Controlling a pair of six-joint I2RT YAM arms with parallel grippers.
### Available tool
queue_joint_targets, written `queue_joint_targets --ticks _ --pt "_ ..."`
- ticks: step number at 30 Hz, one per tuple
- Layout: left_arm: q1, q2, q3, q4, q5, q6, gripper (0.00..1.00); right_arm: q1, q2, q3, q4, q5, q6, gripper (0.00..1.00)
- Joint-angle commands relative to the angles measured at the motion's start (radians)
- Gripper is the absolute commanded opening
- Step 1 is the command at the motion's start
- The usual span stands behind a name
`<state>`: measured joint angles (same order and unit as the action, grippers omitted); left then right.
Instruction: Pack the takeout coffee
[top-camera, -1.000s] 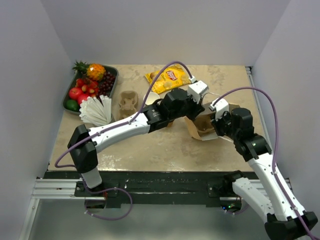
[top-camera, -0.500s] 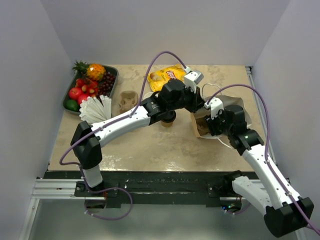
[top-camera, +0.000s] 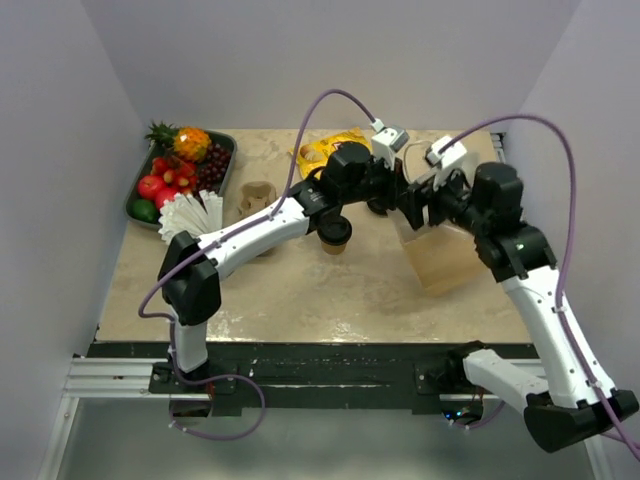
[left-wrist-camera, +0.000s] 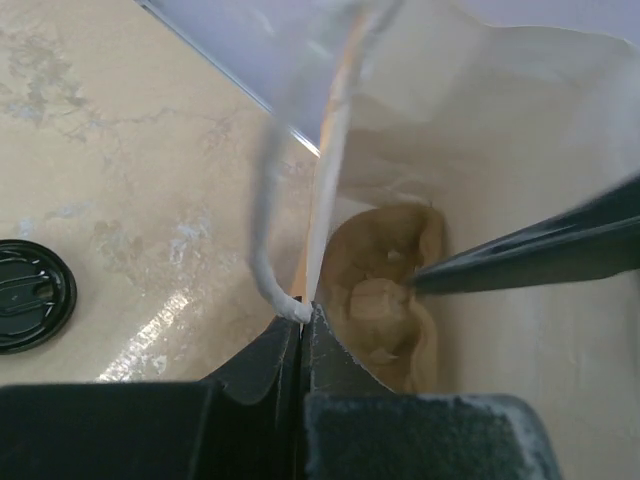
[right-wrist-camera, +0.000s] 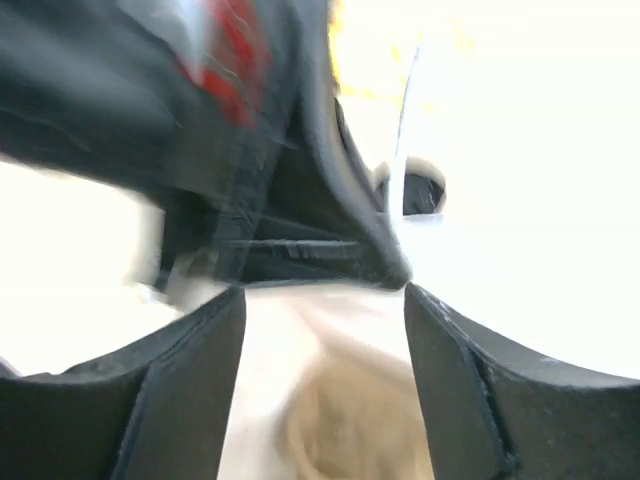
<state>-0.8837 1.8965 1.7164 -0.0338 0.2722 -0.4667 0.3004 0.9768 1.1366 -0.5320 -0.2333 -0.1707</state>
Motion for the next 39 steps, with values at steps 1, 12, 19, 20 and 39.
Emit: queue_joint_targets --ticks 1,12,19,20,39 --pt "0.04 0.016 0.04 -0.035 0.001 -0.007 0.0 -0.001 0.052 0.36 0.037 -0.208 0.073 0.7" --pt "0.048 -0.099 0.031 -0.153 0.073 0.192 0.0 -0.009 0.147 0.614 -0.305 0.186 -0.112 0.84" --pt "0.06 -0.154 -0.028 -0.126 0.17 0.223 0.0 -0.033 0.216 0.667 -0.498 0.153 -0.084 0.84" --pt "0.06 -0.155 -0.028 -0.135 0.168 0.226 0.0 -0.041 0.235 0.687 -0.572 0.155 -0.104 0.84" --pt "0.063 -0.135 -0.064 -0.17 0.182 0.263 0.0 -0.184 0.266 0.566 -0.806 0.247 -0.153 0.84"
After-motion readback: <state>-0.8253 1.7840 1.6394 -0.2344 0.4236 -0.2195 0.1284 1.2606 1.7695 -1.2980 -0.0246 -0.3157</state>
